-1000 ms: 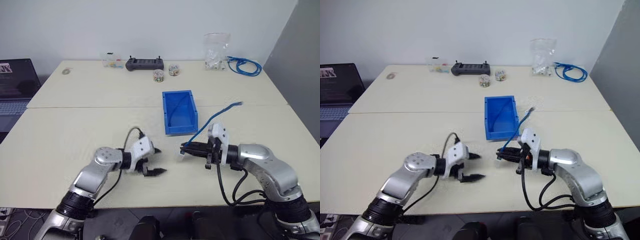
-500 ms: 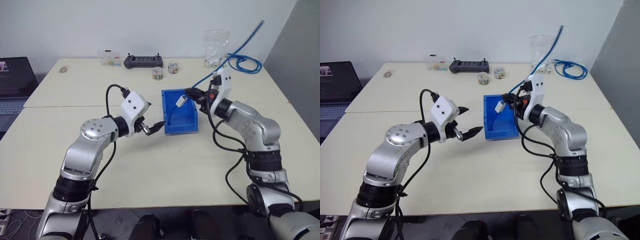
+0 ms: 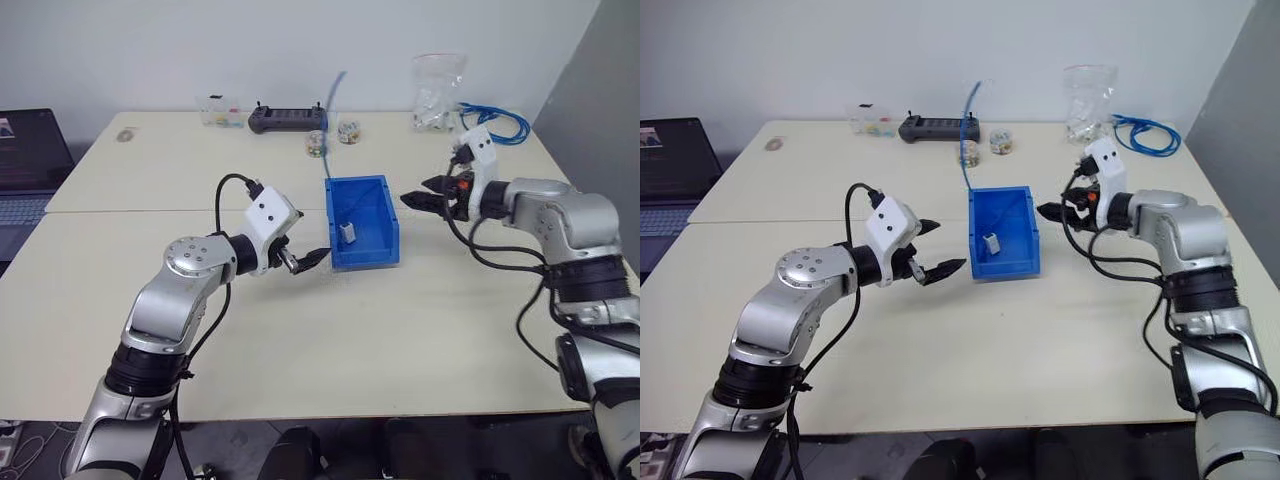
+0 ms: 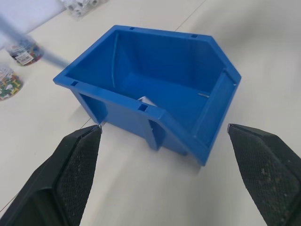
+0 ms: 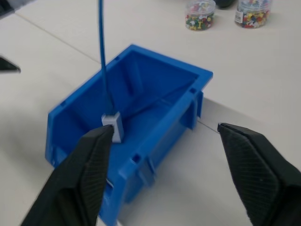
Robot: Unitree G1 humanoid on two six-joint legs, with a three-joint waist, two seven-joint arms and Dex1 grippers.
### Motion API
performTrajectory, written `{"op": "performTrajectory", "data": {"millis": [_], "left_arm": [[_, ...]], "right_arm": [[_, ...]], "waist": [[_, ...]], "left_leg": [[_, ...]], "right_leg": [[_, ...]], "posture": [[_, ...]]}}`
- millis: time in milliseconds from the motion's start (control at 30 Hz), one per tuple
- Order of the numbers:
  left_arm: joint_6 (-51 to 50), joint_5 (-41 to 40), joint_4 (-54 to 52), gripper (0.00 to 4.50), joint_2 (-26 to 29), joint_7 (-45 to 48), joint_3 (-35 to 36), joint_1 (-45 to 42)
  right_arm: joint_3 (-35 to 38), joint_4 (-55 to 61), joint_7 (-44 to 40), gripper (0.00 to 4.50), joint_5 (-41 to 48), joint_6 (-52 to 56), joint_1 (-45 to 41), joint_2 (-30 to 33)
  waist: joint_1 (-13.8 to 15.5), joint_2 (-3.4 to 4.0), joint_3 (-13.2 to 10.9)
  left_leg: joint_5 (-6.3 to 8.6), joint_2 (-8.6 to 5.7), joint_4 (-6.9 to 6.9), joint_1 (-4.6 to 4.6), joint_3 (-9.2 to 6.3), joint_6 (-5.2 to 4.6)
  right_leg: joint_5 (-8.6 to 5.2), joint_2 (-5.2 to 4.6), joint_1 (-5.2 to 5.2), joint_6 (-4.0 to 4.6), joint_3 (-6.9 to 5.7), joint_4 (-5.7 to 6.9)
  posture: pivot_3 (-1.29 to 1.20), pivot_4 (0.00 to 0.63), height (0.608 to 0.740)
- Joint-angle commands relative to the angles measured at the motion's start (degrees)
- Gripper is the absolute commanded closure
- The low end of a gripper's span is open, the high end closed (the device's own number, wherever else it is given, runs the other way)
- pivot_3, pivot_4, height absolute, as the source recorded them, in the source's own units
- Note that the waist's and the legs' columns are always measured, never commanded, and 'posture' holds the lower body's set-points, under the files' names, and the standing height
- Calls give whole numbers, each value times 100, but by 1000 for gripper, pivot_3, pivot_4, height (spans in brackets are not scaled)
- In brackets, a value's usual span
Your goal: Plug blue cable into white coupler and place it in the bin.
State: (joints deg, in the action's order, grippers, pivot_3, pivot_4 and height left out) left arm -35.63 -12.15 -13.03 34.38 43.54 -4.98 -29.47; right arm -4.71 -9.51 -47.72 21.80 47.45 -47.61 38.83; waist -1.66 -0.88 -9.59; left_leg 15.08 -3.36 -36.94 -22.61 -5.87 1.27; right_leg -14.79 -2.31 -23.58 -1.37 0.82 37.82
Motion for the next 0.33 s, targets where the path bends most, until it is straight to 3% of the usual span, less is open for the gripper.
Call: {"op": "performTrajectory", "data": {"millis": [33,133,333], "left_arm": [[210,-44,105,0,173,-2,361,170],[329,-11,213,0,314,-47,508,365],[244,-282,199,0,335,-25,773,552]], "right_arm": [[490,1362,-342,61,316,-632,823,151],[1005,2306,-469,61,675,-840,1713,210],[1371,3043,-273,61,665,-1120,2713,259]], "waist": [[-13,0,0],[-22,1,-2],[39,0,-3]], "left_leg": [[2,1,-1,0,0,-3],[9,2,-4,2,-1,-16],[10,3,-12,8,-16,-19]], "right_leg": [[0,0,0,0,0,1],[0,1,-2,-1,1,13],[4,3,10,-6,-13,15]], "posture": [[0,150,740],[0,150,740],[0,150,740]]}}
